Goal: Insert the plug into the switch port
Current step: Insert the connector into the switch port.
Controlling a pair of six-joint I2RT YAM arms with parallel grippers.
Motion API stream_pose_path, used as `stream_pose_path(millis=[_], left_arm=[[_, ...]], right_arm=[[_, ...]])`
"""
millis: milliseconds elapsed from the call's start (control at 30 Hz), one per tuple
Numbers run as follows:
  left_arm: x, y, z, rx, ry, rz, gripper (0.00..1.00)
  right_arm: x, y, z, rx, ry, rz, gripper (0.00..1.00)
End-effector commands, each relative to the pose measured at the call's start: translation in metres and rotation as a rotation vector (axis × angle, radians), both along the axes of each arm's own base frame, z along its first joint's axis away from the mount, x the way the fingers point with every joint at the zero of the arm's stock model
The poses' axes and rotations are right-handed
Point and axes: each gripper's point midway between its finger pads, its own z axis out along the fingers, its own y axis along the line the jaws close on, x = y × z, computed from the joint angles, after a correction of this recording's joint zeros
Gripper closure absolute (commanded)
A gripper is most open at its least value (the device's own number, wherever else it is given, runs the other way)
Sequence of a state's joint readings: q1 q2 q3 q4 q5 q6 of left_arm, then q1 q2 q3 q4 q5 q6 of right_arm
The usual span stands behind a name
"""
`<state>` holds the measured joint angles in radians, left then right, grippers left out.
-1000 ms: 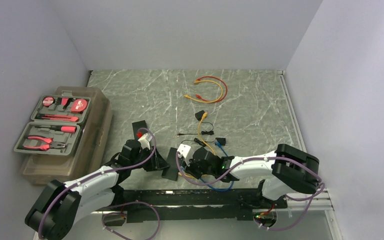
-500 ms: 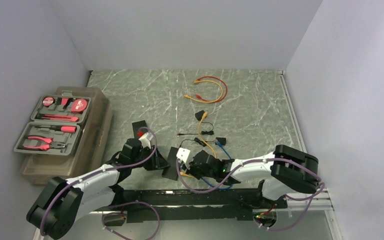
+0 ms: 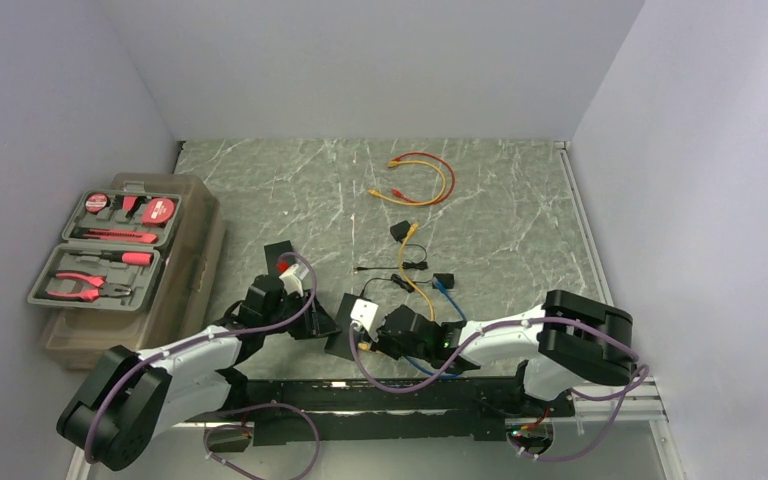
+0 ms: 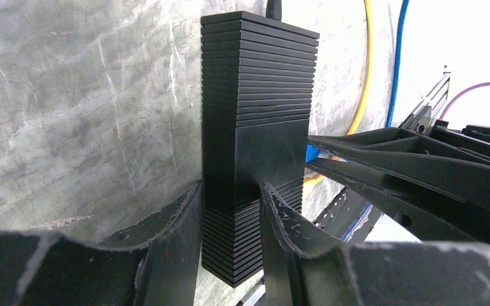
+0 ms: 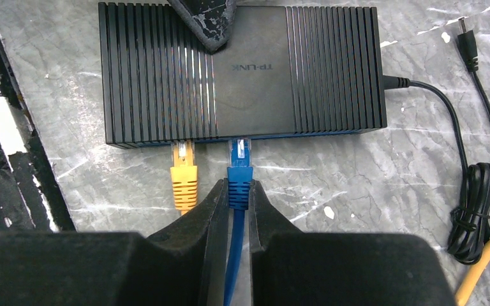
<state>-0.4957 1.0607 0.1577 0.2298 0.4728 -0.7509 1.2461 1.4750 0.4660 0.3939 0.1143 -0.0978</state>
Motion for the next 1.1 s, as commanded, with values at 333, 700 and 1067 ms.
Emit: stream_pose_path(millis=[333, 700, 1067], left_arm=[[-0.01, -0.007, -0.004, -0.012, 0.014, -0.089, 0.76], [-0.016, -0.006, -0.013, 0.003, 0.034, -0.122, 0.9], [-0.019, -0.007, -0.018, -0.001, 0.049, -0.135, 1.0]], right_arm=[[0.016, 0.058, 0.074, 0.296, -0.132, 0.034, 1.0], [0.028, 0.076, 0.103, 0.343, -0.162, 0.068, 1.0], [0.038, 0.094, 0.126, 0.386, -0.162, 0.105, 1.0]])
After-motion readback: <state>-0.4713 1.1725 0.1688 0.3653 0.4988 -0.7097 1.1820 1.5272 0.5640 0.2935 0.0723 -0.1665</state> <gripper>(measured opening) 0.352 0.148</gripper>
